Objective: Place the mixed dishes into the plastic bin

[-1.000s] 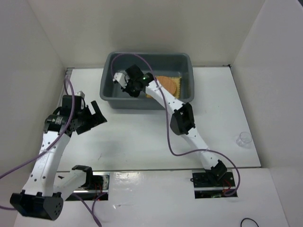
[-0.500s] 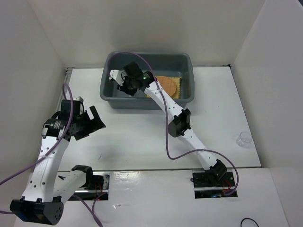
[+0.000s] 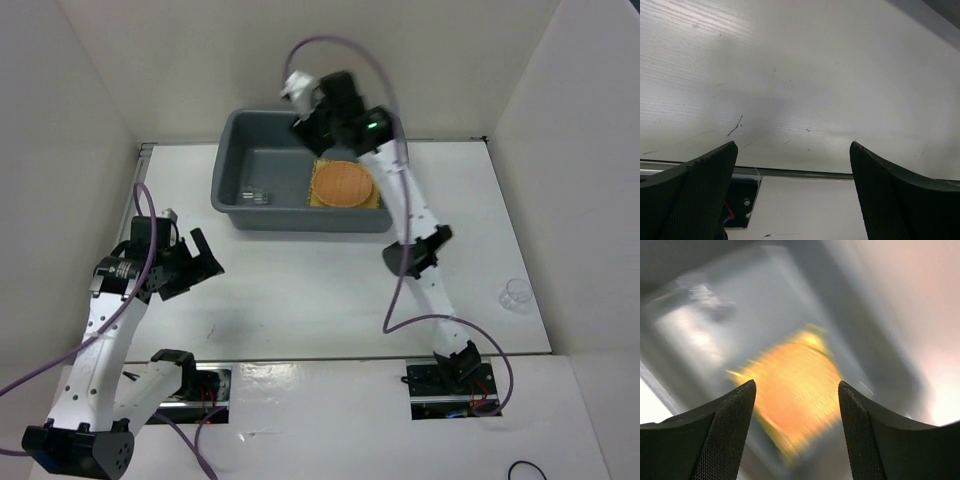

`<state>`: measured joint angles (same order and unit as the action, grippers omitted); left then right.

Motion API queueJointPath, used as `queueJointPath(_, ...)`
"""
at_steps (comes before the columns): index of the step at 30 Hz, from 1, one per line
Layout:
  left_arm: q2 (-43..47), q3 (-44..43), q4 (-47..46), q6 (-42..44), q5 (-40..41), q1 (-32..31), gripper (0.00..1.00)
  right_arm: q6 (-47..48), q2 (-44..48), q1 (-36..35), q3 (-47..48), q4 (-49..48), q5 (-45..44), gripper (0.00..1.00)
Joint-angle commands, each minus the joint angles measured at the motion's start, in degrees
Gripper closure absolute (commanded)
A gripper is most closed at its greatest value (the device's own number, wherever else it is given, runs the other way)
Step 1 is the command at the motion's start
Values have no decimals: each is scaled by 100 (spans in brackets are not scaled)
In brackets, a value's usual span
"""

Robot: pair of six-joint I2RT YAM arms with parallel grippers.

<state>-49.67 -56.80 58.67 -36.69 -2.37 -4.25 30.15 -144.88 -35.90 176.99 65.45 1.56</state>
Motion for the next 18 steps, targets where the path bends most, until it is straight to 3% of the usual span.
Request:
queueJointPath(1, 107, 107, -268, -102, -175, 30, 1, -763, 1242, 1267, 40, 943, -314, 28)
queueJointPath(2, 107, 107, -269, -102, -176, 30, 1, -913, 1556, 1861, -1259, 943, -114, 28)
queueJointPath(5, 46, 107, -383, -102, -290, 30, 1, -564, 2533, 2926, -2988, 943, 686, 31)
queueJointPath(10, -367, -25, -576, 4, -343, 30, 1, -458, 4078, 3844, -5125, 716, 240, 34)
queueJointPath(12, -421, -25, -690, 4, -343, 30, 1, -204, 4921, 3906, -7109, -134, -598, 34)
queueJointPath(13, -421, 28, -786, -49, -404, 30, 1, -81, 5909, 3828, -7813, -503, -996, 34)
queueJointPath(14, -421, 124, -866, -49, -465, 30, 1, 51, 6432, 3714, -9151, -1212, -1418, 31)
queueJointPath(15, -421, 177, -867, -110, -466, 30, 1, 278, 6916, 3478, -9756, -1532, -2188, 30)
queueJointPath(16, -421, 178, -927, -111, -518, 30, 1, 376, 7799, 3397, -10267, -1753, -2439, 28)
queueJointPath(18, -421, 317, -928, -163, -519, 30, 1, 430, 8377, 3397, -11306, -1852, -2852, 28)
